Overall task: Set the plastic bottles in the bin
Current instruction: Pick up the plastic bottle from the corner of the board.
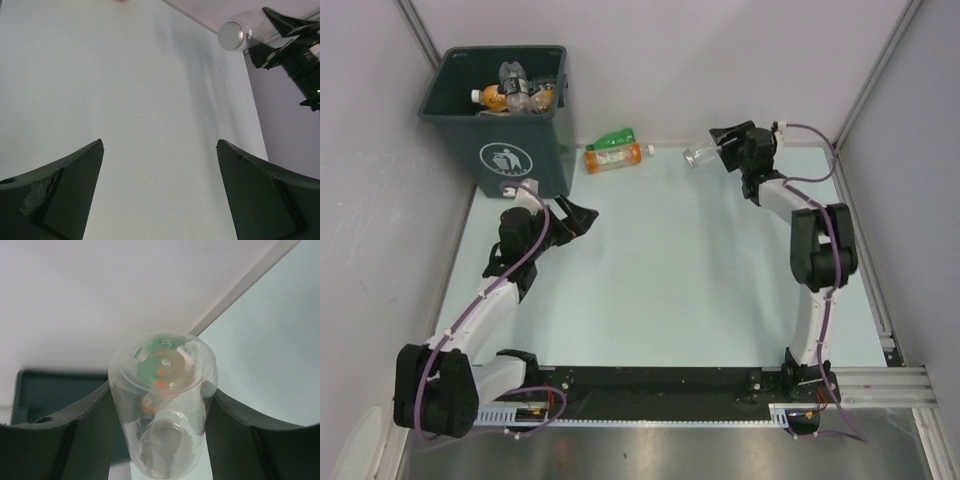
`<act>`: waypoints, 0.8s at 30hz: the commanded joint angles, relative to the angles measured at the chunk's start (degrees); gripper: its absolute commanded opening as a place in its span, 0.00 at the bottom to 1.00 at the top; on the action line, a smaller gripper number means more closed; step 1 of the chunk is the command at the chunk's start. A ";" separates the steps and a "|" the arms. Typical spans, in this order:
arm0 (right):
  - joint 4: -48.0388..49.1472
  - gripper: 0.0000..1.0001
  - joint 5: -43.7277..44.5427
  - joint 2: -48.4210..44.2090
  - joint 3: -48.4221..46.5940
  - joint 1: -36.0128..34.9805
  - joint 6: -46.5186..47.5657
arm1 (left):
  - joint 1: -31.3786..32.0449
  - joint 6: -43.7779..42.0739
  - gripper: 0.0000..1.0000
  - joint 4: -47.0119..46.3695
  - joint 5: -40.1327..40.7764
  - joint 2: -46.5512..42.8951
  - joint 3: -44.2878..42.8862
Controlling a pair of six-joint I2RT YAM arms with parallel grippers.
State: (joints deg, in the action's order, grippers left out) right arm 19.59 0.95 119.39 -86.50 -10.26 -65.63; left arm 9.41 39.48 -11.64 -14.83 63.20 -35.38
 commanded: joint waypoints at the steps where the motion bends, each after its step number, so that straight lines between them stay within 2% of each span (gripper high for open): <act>1: -9.20 0.00 -5.52 -15.22 4.67 -1.34 11.12 | 0.78 -0.37 1.00 -1.55 -5.55 -2.90 1.01; 4: -18.77 0.00 -4.73 -23.31 7.04 -4.93 16.66 | 1.92 -0.46 1.00 1.09 -5.73 -4.92 0.57; 10: -26.97 0.00 -5.34 -36.22 11.60 -12.67 21.50 | 3.86 -1.25 1.00 2.94 -8.54 -10.98 0.31; 14: -28.73 0.00 -5.61 -41.68 14.60 -18.29 23.34 | 5.00 -2.83 1.00 1.36 -14.76 -15.02 0.22; 21: -27.51 0.00 -8.33 -46.88 18.73 -27.61 25.63 | 9.21 -4.33 1.00 -7.42 -27.16 -17.41 1.71; 24: -25.93 0.00 -9.65 -47.23 19.09 -31.13 27.39 | 12.98 -4.68 1.00 -9.28 -27.28 -16.18 1.28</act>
State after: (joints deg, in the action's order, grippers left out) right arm -8.82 -6.22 74.50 -67.53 -38.28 -41.87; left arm 18.15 36.84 -15.03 -36.27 46.48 -34.26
